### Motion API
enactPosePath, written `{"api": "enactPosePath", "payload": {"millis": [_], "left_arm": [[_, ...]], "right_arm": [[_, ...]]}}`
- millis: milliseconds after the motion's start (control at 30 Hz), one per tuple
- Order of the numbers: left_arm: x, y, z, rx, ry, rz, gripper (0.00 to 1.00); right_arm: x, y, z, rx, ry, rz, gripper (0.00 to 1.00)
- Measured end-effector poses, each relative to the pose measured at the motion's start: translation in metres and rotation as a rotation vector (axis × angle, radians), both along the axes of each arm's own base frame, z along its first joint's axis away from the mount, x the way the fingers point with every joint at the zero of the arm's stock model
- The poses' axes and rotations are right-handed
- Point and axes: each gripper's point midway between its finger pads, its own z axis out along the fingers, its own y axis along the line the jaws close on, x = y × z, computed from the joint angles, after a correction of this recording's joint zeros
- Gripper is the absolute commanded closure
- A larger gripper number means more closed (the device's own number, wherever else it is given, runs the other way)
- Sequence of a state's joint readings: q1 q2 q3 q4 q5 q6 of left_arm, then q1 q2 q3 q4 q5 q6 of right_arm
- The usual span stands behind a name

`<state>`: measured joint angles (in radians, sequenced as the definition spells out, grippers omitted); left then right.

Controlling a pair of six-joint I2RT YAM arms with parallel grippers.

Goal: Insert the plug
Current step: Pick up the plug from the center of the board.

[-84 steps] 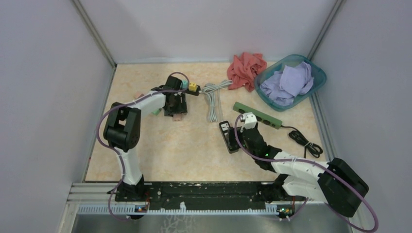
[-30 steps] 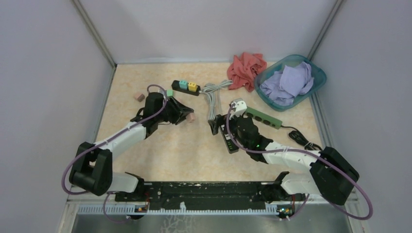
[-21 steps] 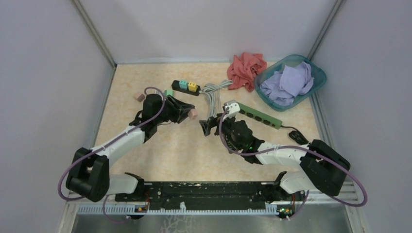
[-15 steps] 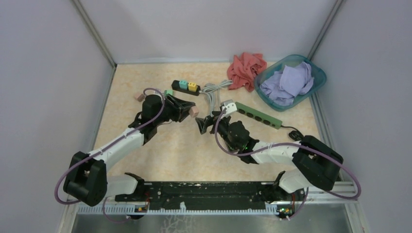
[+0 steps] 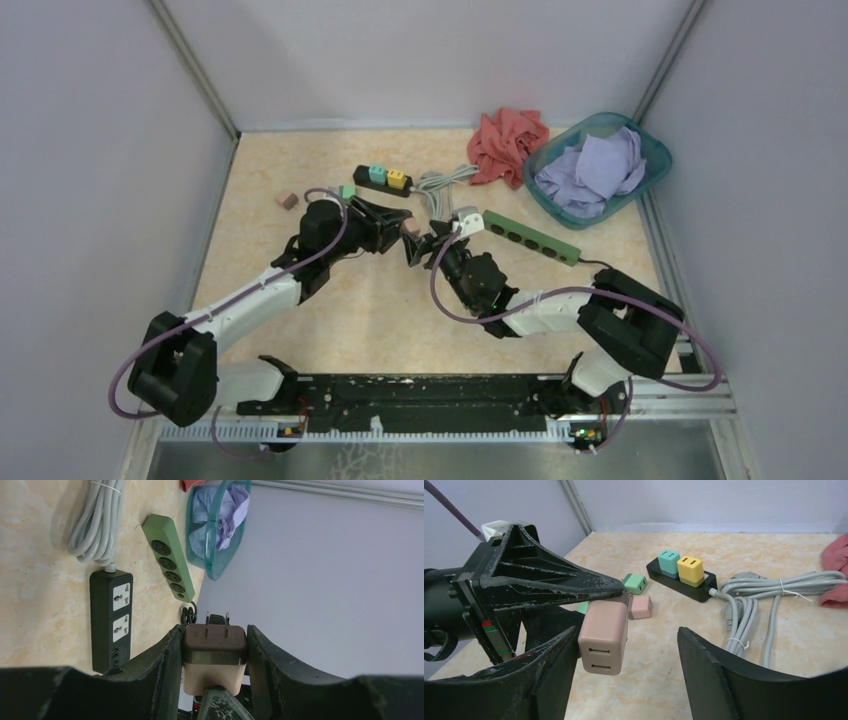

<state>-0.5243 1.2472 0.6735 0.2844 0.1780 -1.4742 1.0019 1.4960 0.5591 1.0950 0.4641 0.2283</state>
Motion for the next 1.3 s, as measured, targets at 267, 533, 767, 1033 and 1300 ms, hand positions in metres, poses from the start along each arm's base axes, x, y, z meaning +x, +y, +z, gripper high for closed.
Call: {"api": "enactPosePath", "payload": {"millis": [267, 533, 767, 1033, 1300], "left_arm": [[-0.002, -0.007, 0.003, -0.038, 0.01, -0.005, 0.84], [-0.006, -0.014, 0.001, -0.055, 0.026, -0.012, 0.82], [-0.006, -0.014, 0.0, -0.067, 0.027, -0.007, 0.74], [-0.006, -0.014, -0.002, -0.061, 0.02, -0.004, 0.47], [-0.003, -0.006, -0.01, 0.048, -0.047, 0.014, 0.22]], "right_arm": [[0.0, 0.003, -0.006, -0.026, -0.021, -0.008, 0.43], [0.001, 0.002, 0.003, -0.017, -0.061, -0.02, 0.64], [-0.001, 0.004, 0.003, -0.007, -0.061, -0.016, 0.89], [-0.003, 0.001, 0.002, -0.04, -0.042, -0.008, 1.0], [-0.01, -0.005, -0.014, -0.202, 0.033, 0.022, 1.0]]}}
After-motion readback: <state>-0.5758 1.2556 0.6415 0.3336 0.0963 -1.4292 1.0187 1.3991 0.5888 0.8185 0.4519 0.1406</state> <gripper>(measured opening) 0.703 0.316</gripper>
